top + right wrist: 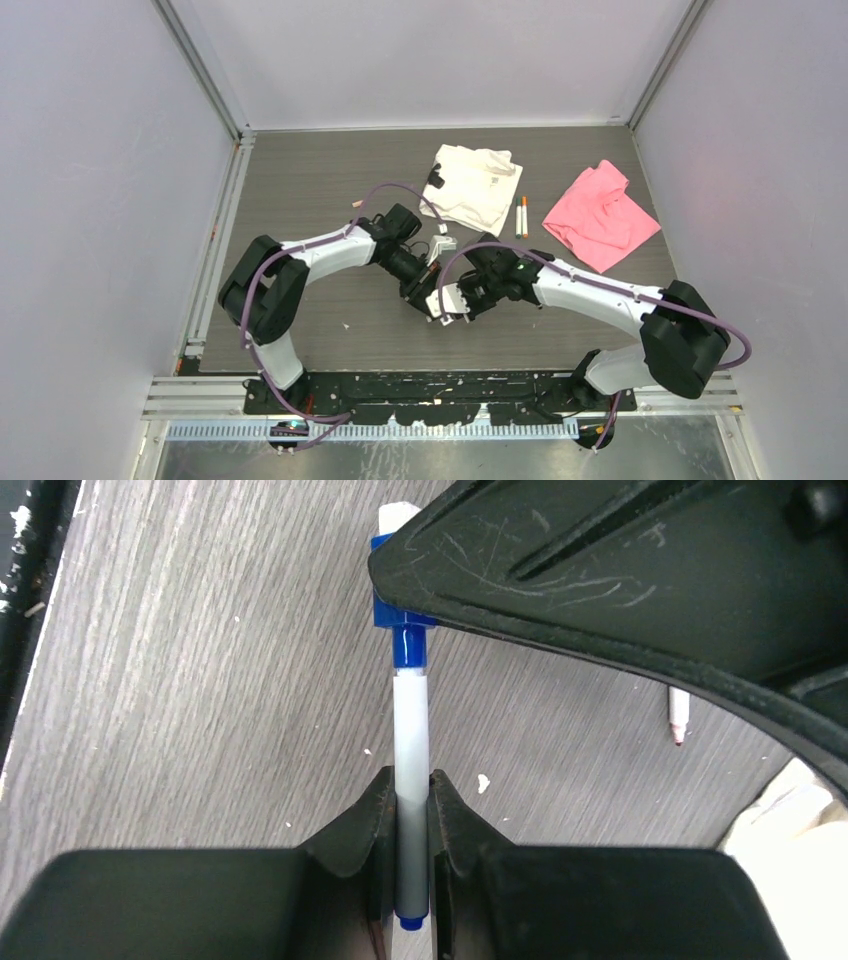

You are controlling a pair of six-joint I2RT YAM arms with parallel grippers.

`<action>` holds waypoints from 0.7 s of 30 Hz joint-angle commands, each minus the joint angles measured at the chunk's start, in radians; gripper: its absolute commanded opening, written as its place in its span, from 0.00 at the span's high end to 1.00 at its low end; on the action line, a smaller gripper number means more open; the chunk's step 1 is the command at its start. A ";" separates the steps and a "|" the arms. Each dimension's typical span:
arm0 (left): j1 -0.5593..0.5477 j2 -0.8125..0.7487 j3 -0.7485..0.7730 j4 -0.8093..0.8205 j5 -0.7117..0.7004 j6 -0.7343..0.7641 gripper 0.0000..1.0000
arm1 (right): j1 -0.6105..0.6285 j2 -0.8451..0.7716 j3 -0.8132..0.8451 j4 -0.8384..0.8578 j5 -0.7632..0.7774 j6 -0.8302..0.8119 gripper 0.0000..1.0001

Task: Insert the pens into the pen caps
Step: Insert the pen cap onto the pen.

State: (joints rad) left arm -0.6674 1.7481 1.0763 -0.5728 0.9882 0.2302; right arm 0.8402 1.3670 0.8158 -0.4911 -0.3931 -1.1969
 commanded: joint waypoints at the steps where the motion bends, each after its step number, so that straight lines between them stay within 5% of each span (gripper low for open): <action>1: 0.005 -0.063 0.039 0.131 0.027 -0.048 0.94 | -0.022 -0.014 0.047 0.024 -0.158 0.069 0.99; 21: 0.034 -0.122 0.055 0.176 0.009 -0.141 0.62 | -0.143 -0.038 0.051 -0.013 -0.312 0.100 0.99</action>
State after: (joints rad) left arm -0.6445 1.6768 1.1072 -0.4591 0.9882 0.1150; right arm 0.7094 1.3655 0.8268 -0.5095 -0.6323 -1.1065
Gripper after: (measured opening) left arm 0.356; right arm 0.180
